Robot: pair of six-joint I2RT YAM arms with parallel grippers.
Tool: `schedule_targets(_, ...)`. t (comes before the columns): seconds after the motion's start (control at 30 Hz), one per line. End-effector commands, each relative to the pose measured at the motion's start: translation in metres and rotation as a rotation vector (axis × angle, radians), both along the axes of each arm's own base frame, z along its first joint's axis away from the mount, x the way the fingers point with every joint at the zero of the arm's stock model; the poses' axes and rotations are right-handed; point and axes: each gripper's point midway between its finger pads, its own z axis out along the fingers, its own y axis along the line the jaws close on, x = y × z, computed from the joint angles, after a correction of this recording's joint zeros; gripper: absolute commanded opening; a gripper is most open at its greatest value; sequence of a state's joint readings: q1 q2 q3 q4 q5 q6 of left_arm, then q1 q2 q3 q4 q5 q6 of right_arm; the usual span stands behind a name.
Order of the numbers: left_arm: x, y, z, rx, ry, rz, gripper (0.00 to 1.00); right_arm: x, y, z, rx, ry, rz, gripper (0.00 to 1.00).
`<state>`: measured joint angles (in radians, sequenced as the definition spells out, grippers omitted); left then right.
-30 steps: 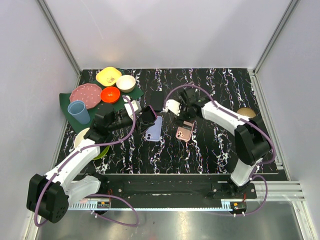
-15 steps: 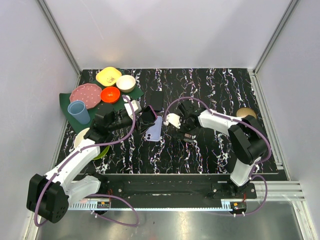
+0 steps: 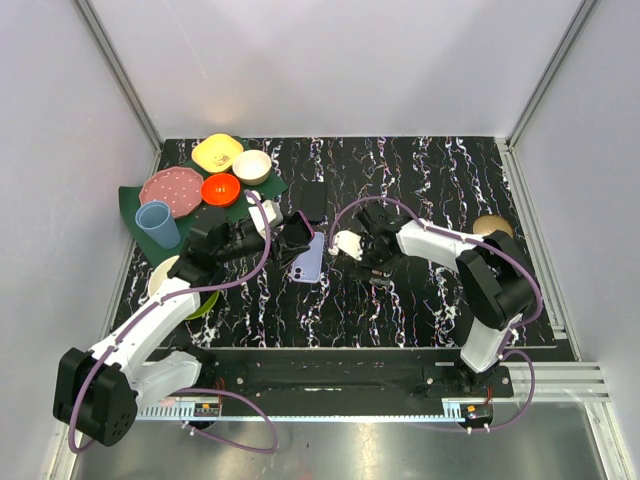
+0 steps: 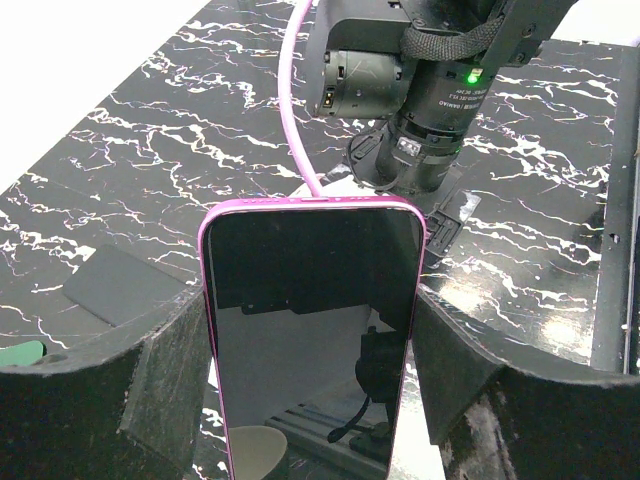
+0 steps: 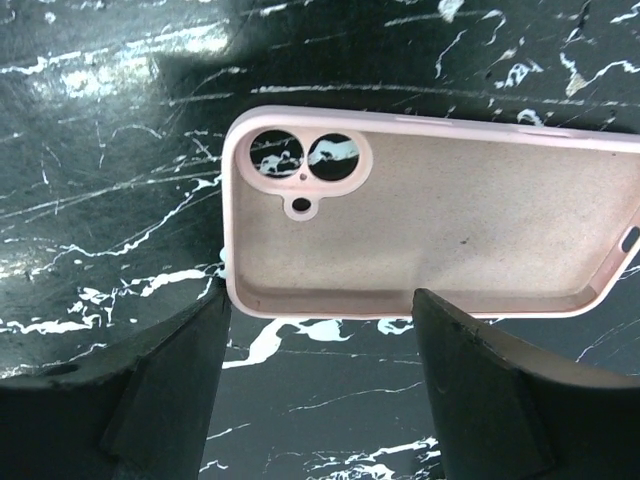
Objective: Take the phone out of the phone case
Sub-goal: Place the phone case at the center of the board.
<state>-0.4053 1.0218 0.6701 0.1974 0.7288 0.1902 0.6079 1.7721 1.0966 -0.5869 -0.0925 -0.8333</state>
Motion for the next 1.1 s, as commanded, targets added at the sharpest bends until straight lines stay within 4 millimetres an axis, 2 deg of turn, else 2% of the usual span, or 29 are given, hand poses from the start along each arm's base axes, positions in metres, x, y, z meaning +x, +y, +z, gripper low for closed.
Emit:
schedule_targets(0.0, 0.0, -0.002, 0.042, -0.064, -0.14, -0.021, 0.32, -0.022, -0.018, -0.008, -0.078, 0.062, 0.045, 0.8)
schedule_targets(0.17, 0.0, -0.002, 0.044, -0.068, -0.14, -0.022, 0.32, -0.018, -0.028, -0.005, -0.13, 0.044, 0.076, 0.79)
schedule_targets(0.4, -0.001, -0.002, 0.043, -0.066, -0.138, -0.022, 0.32, -0.011, -0.026, 0.002, -0.139, 0.03, 0.131, 0.8)
schedule_targets(0.5, -0.001, -0.002, 0.044, -0.068, -0.14, -0.022, 0.32, 0.001, -0.01, 0.02, -0.051, 0.0, 0.077, 0.83)
schedule_targets(0.57, -0.001, -0.002, 0.044, -0.067, -0.143, -0.022, 0.32, 0.016, -0.003, 0.036, 0.007, -0.065, 0.037, 0.85)
schedule_targets(0.73, -0.001, -0.002, 0.043, -0.066, -0.138, -0.024, 0.32, 0.038, 0.005, 0.056, 0.07, -0.144, -0.074, 0.86)
schedule_targets(1.07, -0.001, -0.001, 0.044, -0.065, -0.14, -0.021, 0.32, 0.078, 0.029, 0.062, 0.179, -0.252, -0.23, 0.84)
